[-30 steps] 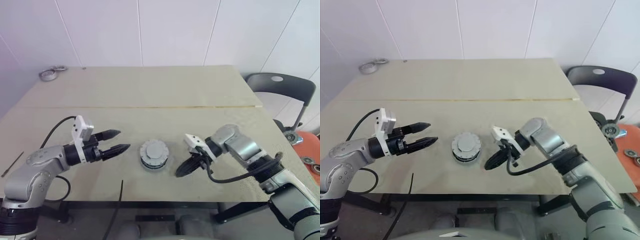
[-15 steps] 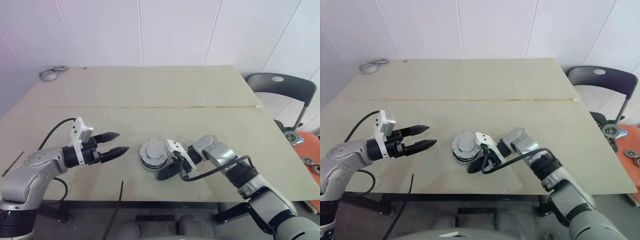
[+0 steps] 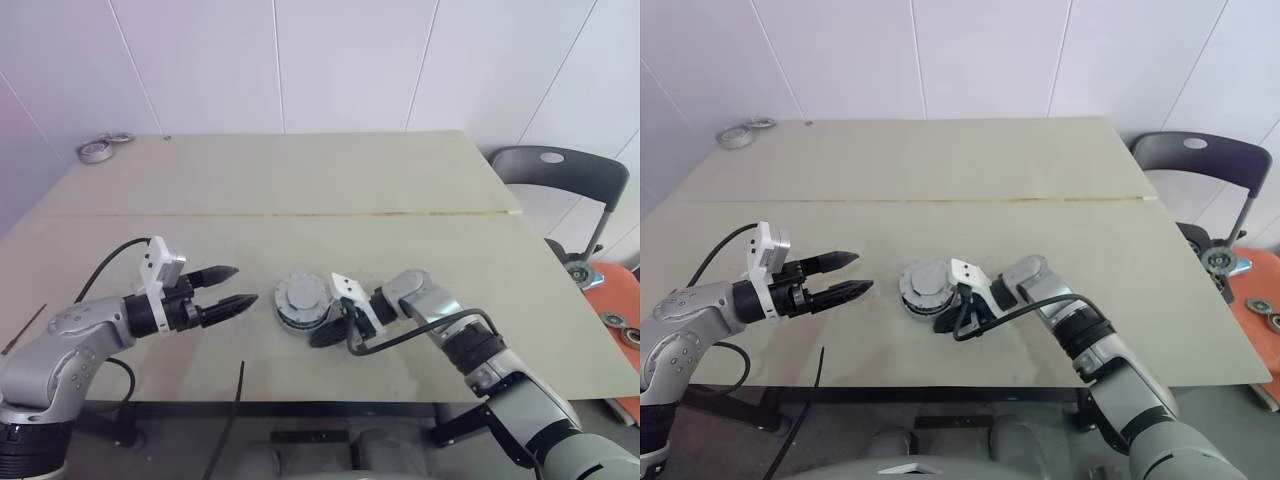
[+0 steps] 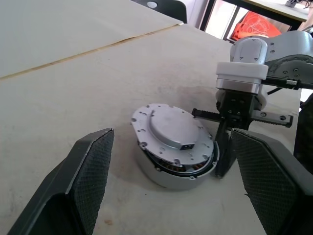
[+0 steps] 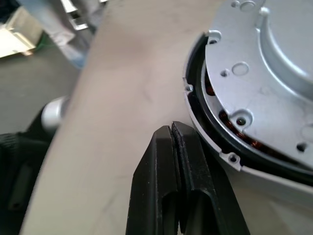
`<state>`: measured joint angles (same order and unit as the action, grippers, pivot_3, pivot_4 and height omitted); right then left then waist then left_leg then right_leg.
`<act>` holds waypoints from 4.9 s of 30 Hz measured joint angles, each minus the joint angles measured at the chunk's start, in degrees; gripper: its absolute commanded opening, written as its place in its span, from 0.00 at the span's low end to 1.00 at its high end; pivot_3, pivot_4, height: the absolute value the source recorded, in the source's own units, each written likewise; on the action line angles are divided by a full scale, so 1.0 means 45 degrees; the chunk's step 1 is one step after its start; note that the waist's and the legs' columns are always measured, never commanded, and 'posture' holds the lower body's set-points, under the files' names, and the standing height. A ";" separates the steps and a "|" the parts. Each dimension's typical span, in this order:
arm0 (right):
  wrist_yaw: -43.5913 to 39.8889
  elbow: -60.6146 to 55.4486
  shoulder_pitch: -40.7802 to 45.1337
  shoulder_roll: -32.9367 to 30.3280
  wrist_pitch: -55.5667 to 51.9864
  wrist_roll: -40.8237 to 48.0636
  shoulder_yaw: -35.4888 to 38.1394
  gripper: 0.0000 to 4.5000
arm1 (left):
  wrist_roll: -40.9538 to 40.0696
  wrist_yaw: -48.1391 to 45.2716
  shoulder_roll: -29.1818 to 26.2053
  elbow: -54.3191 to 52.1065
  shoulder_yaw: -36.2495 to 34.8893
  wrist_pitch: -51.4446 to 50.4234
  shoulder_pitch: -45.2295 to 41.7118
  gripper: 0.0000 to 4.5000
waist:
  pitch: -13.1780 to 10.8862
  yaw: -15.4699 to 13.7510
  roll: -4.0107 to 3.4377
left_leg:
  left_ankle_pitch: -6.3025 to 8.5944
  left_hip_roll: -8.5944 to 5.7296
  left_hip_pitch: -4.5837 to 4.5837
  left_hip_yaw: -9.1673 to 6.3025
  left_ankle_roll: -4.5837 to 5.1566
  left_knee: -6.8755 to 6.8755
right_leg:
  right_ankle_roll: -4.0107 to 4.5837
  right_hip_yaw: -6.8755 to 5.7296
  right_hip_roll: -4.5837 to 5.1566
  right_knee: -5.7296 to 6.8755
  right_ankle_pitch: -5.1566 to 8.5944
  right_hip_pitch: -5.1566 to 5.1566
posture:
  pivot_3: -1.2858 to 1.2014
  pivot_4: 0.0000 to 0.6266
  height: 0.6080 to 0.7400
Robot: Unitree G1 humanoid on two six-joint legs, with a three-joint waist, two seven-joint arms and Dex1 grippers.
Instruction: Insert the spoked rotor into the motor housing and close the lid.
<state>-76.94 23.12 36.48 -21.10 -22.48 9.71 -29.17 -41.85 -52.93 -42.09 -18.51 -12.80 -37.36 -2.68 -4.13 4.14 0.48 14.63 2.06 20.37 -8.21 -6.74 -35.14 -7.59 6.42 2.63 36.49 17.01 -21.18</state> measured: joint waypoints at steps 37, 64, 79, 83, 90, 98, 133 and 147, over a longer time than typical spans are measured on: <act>0.1600 0.1208 0.0069 0.0467 0.1532 -0.0748 0.1186 0.01 | 0.0023 -0.0117 0.0165 0.0435 0.0182 0.0033 -0.0553 0.90 | 0.0000 0.0028 -0.0001 | -0.0001 0.0000 -0.0001 0.0000 -0.0002 0.0005 | -0.0001 0.0001 0.0000 0.0005 -0.0002 -0.0004 | 0.52 0.00 1.00; -0.0404 0.1595 0.0970 -0.0110 0.4034 -0.0685 0.1989 0.01 | 0.0185 -0.1145 -0.1286 0.0634 -0.0444 0.0145 -0.0145 0.90 | -0.0003 0.0088 -0.0004 | -0.0003 0.0001 0.0005 0.0000 -0.0005 0.0032 | -0.0006 0.0001 0.0004 -0.0002 -0.0002 -0.0012 | 0.52 0.00 1.00; 0.1973 0.6758 0.4236 0.2516 0.7703 -0.1385 0.2809 0.01 | 0.1987 -0.2405 -0.3093 0.2577 -0.2462 0.2901 0.0599 0.90 | -0.0009 0.0392 -0.0012 | -0.0010 0.0000 0.0008 -0.0001 -0.0017 0.0058 | -0.0004 0.0000 0.0009 0.0004 -0.0004 -0.0031 | 0.52 0.00 1.00; 0.1992 0.7900 0.4803 0.2820 0.8910 -0.1494 0.3117 0.01 | 0.1958 -0.2348 -0.2967 0.2191 -0.3026 0.2927 0.1371 0.90 | -0.0010 0.0527 -0.0015 | -0.0010 0.0004 -0.0006 -0.0002 -0.0017 0.0103 | -0.0009 -0.0003 0.0007 0.0011 -0.0005 -0.0041 | 0.52 0.00 1.00; 0.1821 0.9804 0.5227 0.3275 1.0084 -0.1883 0.3337 0.28 | 0.1659 -0.1684 -0.2018 0.0633 -0.3510 0.2725 0.2575 0.90 | -0.0010 0.0725 -0.0015 | -0.0010 0.0004 -0.0020 -0.0004 -0.0017 0.0092 | -0.0009 -0.0003 0.0006 0.0044 -0.0005 -0.0038 | 0.52 0.00 1.00; 0.0507 1.0988 0.6434 0.4065 0.8130 -0.1967 0.3887 0.66 | 0.1125 -0.0914 -0.1377 -0.0838 -0.4307 0.2180 0.3679 0.90 | -0.0016 0.0744 -0.0025 | -0.0010 0.0004 -0.0044 -0.0007 -0.0017 0.0044 | -0.0006 -0.0001 -0.0002 0.0129 -0.0001 -0.0037 | 0.52 0.00 1.00; -0.0138 1.1386 0.7737 0.4655 1.0542 -0.4045 0.3930 0.66 | 0.1920 -0.0431 -0.1661 -0.0996 -0.4612 0.2540 0.3672 0.90 | -0.0024 0.0770 -0.0037 | -0.0010 0.0003 -0.0033 -0.0008 -0.0018 0.0032 | -0.0003 -0.0001 -0.0006 0.0132 0.0002 -0.0042 | 0.52 0.00 1.00; 0.1013 1.1667 0.8517 0.4596 1.2930 -0.6693 0.1654 0.66 | 0.2883 -0.1204 -0.2054 -0.0300 -0.4171 0.3216 0.3809 0.90 | -0.0023 0.0758 -0.0035 | -0.0010 0.0003 -0.0029 -0.0008 -0.0019 0.0035 | -0.0003 -0.0002 -0.0002 0.0133 0.0007 -0.0049 | 0.52 0.00 1.00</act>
<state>-72.38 75.62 74.81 -0.42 35.71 -20.40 -21.73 -28.88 -58.35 -51.33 -19.85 -31.57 -22.89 14.46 -4.23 7.55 0.32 14.58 2.07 20.24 -8.25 -6.82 -34.98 -7.60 6.41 2.62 37.09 17.03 -21.40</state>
